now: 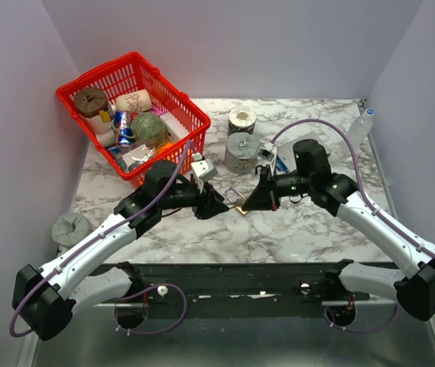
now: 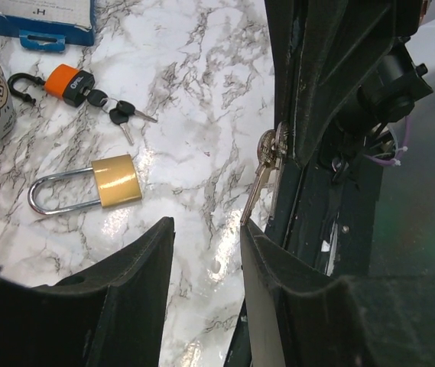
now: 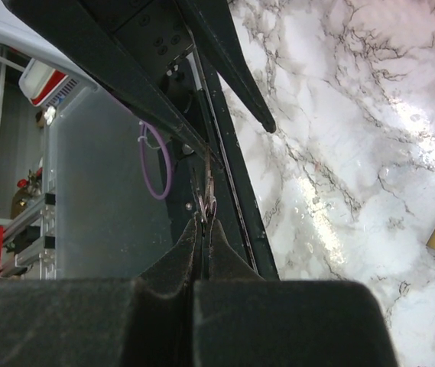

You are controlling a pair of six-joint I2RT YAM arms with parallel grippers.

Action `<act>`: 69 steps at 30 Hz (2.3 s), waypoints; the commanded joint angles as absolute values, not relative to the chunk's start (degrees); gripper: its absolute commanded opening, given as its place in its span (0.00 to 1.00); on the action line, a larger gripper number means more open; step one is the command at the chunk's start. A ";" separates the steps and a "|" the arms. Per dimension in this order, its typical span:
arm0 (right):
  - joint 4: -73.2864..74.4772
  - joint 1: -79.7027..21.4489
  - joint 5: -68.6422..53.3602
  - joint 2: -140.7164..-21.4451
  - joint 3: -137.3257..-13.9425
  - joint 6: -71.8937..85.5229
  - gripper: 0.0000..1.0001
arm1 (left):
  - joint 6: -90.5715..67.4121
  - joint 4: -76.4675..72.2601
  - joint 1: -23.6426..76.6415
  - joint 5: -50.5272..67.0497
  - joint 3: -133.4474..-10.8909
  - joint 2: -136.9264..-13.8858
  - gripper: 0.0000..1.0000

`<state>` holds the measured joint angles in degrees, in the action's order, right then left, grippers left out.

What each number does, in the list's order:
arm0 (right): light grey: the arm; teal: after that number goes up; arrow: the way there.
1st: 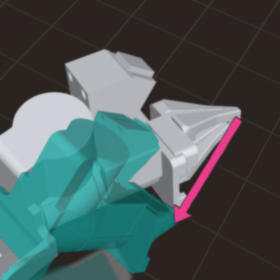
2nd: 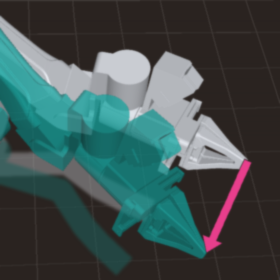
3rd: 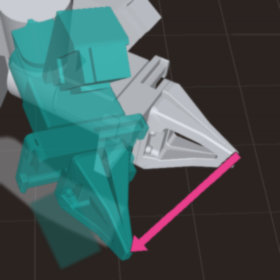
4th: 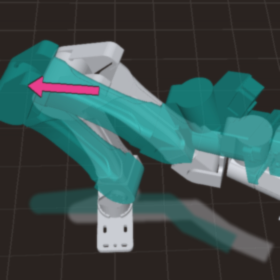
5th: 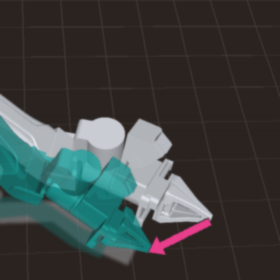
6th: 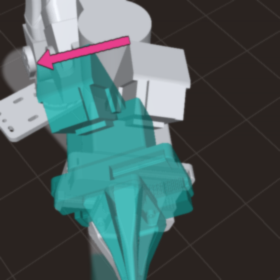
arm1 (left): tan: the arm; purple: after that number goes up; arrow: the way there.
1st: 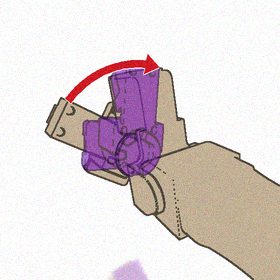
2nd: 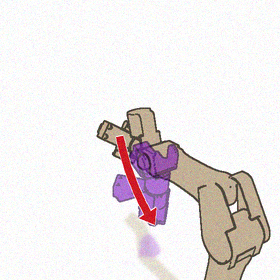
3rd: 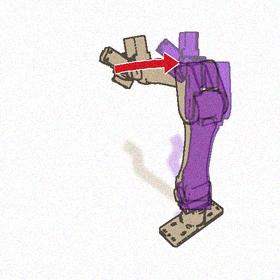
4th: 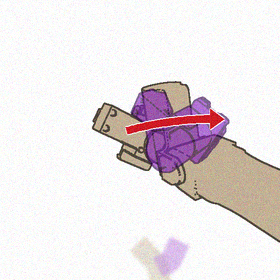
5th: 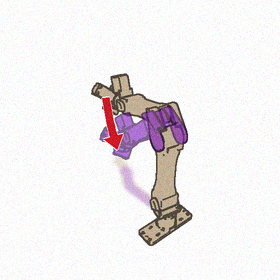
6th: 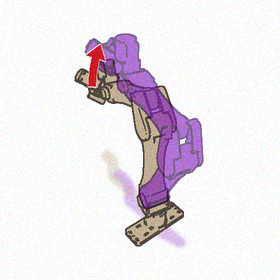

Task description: Unlock with the key

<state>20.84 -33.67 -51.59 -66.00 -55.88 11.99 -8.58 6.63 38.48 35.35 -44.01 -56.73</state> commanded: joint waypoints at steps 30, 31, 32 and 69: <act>17.49 -34.01 -54.58 -66.80 -53.88 12.83 0.01 | -6.68 8.08 38.32 46.94 -44.91 -58.19 0.51; 17.58 -34.01 -54.41 -66.62 -53.96 12.75 0.01 | -6.16 8.52 38.32 46.32 -44.91 -57.84 0.52; 18.01 -34.10 -54.32 -66.62 -53.96 12.74 0.01 | -5.89 9.05 38.32 45.71 -45.00 -57.40 0.53; 23.99 -34.01 -57.57 -69.34 -55.63 7.47 0.01 | -9.32 3.34 38.32 50.53 -43.16 -59.32 0.00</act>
<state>22.26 -33.91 -55.44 -68.45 -54.19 8.71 -9.54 6.20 38.28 47.40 -43.57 -58.52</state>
